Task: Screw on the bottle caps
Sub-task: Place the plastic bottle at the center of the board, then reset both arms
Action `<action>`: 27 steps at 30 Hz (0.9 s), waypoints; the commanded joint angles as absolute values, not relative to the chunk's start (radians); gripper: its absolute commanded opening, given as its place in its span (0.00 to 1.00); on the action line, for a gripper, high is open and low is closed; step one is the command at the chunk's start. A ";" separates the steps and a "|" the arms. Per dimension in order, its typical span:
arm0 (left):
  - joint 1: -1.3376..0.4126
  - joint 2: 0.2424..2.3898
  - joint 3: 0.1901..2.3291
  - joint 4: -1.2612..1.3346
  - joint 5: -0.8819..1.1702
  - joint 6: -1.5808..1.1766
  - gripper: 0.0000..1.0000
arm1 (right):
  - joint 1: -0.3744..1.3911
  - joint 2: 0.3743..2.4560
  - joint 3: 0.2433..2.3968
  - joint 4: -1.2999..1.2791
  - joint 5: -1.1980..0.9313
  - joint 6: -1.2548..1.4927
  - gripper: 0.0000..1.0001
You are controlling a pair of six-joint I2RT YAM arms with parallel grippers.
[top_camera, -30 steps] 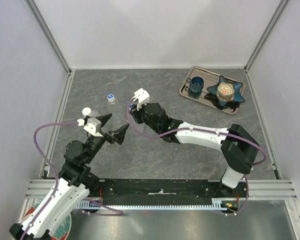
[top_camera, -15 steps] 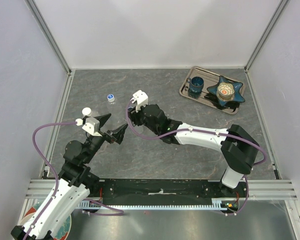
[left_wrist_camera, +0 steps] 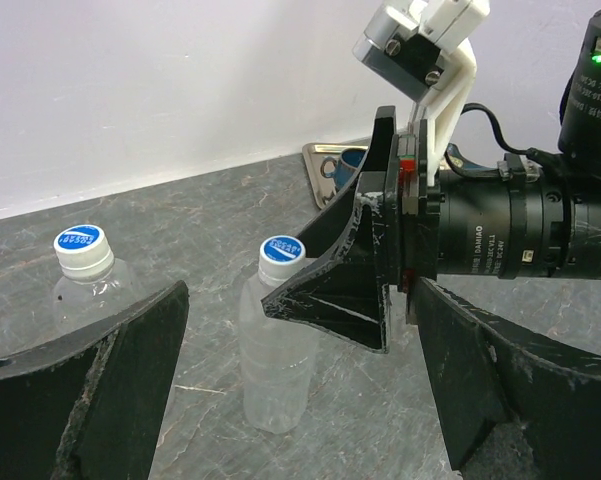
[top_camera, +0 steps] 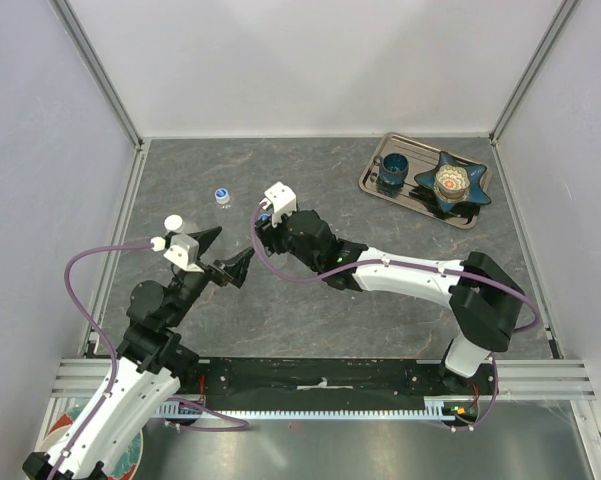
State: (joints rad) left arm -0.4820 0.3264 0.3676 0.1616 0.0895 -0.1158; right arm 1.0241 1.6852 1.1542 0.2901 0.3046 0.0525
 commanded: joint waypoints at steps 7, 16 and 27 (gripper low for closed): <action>-0.466 0.328 0.394 0.186 0.114 -0.156 1.00 | 1.029 1.621 1.175 0.282 0.331 0.031 0.72; -0.465 0.351 0.413 0.192 0.100 -0.156 0.99 | 1.029 1.517 1.230 0.183 0.299 0.020 0.84; -0.466 0.434 0.498 0.183 0.112 -0.137 1.00 | 1.032 1.379 1.334 -0.204 0.402 0.225 0.98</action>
